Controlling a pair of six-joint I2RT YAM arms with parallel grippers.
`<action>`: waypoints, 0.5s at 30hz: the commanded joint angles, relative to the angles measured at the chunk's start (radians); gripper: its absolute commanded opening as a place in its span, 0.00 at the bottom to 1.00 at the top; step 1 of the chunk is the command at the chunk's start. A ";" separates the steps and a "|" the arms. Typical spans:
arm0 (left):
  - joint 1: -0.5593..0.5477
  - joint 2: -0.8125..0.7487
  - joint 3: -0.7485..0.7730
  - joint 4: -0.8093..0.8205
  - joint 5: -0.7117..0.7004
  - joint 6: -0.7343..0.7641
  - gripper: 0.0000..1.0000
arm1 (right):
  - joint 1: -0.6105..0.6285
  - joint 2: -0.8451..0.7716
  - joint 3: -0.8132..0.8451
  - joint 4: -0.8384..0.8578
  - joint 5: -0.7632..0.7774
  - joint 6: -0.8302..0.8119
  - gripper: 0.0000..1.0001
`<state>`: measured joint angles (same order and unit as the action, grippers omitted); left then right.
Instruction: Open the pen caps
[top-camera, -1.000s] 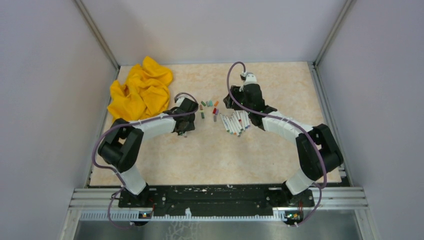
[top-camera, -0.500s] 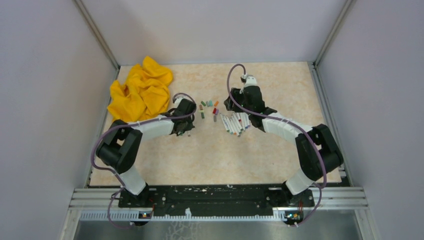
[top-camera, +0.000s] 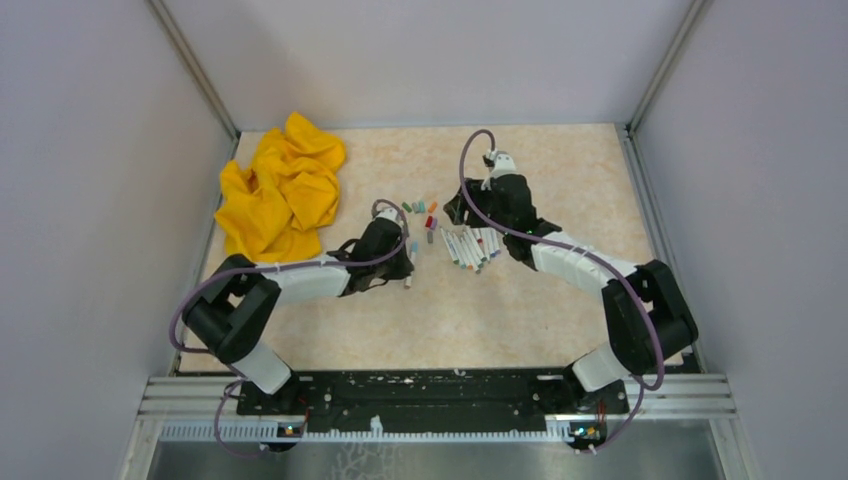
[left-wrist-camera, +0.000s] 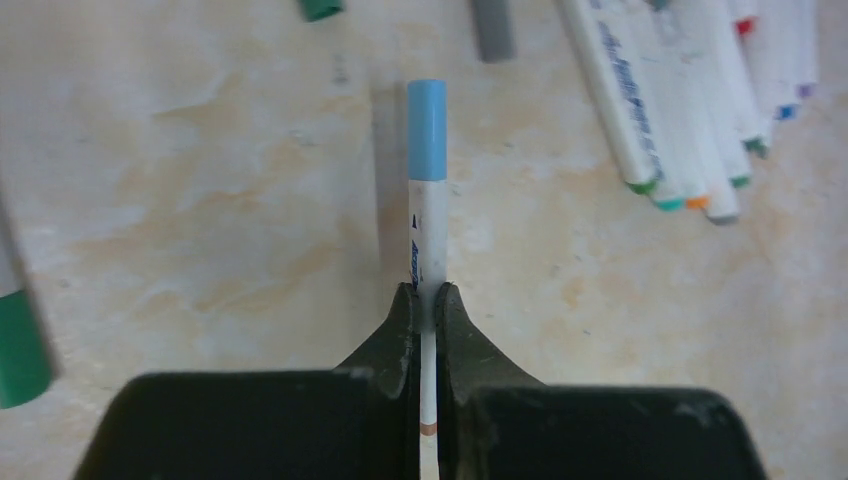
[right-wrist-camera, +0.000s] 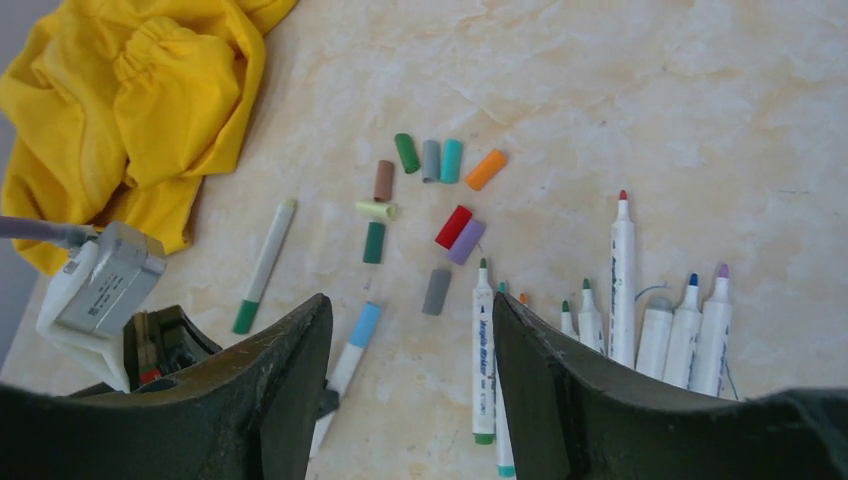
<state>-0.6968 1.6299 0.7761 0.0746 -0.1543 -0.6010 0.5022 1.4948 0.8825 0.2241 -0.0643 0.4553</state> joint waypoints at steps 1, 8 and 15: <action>-0.027 -0.066 -0.031 0.211 0.164 0.049 0.00 | 0.009 -0.050 -0.023 0.097 -0.107 0.024 0.60; -0.044 -0.097 -0.070 0.357 0.282 0.079 0.00 | 0.009 -0.056 -0.089 0.159 -0.162 0.044 0.64; -0.049 -0.106 -0.100 0.475 0.320 0.078 0.00 | 0.009 -0.057 -0.155 0.260 -0.220 0.110 0.64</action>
<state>-0.7399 1.5494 0.6949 0.4179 0.1059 -0.5404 0.5022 1.4780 0.7464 0.3542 -0.2279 0.5179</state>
